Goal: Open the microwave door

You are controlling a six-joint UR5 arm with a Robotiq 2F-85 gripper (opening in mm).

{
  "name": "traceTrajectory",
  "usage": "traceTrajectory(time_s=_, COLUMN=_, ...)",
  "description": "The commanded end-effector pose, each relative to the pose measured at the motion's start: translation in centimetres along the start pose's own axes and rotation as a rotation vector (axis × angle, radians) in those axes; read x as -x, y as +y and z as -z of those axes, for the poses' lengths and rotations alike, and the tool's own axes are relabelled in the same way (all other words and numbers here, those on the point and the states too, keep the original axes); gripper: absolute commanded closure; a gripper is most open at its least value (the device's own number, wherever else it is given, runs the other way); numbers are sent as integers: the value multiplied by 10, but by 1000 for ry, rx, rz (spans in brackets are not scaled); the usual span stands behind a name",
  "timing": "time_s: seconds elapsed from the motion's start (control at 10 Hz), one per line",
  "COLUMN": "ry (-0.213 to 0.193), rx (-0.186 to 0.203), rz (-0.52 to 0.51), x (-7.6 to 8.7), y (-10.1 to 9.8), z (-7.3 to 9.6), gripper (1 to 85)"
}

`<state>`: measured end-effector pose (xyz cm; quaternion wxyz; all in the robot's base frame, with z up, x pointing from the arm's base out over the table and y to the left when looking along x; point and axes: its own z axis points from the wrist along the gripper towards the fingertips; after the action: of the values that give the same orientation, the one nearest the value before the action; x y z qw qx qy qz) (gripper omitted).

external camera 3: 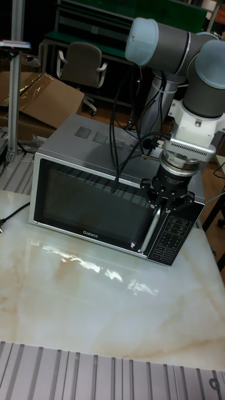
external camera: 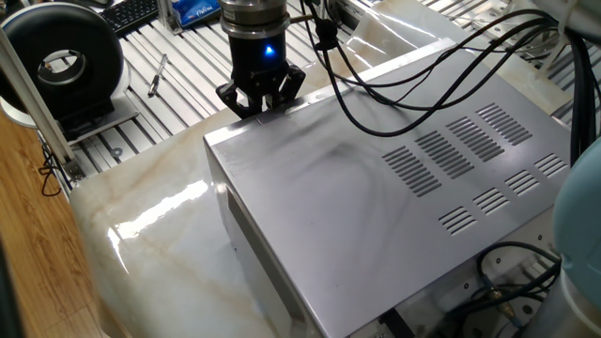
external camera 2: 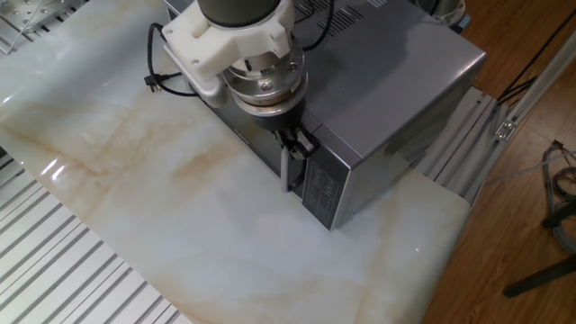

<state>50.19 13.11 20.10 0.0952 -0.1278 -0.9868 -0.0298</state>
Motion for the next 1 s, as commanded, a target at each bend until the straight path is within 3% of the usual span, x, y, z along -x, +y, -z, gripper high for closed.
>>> traceTrajectory(time_s=0.0, ry=15, rx=1, rz=-25, x=-1, y=0, z=4, gripper=780)
traceTrajectory(time_s=0.1, ry=11, rx=-19, rz=-54, x=3, y=6, z=4, gripper=847)
traceTrajectory(time_s=0.2, ry=9, rx=-31, rz=-63, x=3, y=13, z=1, gripper=847)
traceTrajectory(time_s=0.3, ry=-18, rx=-29, rz=-59, x=8, y=16, z=-5, gripper=847)
traceTrajectory(time_s=0.5, ry=-40, rx=45, rz=43, x=11, y=-15, z=-6, gripper=847)
traceTrajectory(time_s=0.7, ry=23, rx=54, rz=65, x=13, y=-31, z=38, gripper=847)
traceTrajectory(time_s=0.8, ry=-23, rx=3, rz=46, x=14, y=-28, z=39, gripper=847)
traceTrajectory(time_s=0.9, ry=-73, rx=-44, rz=-17, x=24, y=-1, z=25, gripper=847)
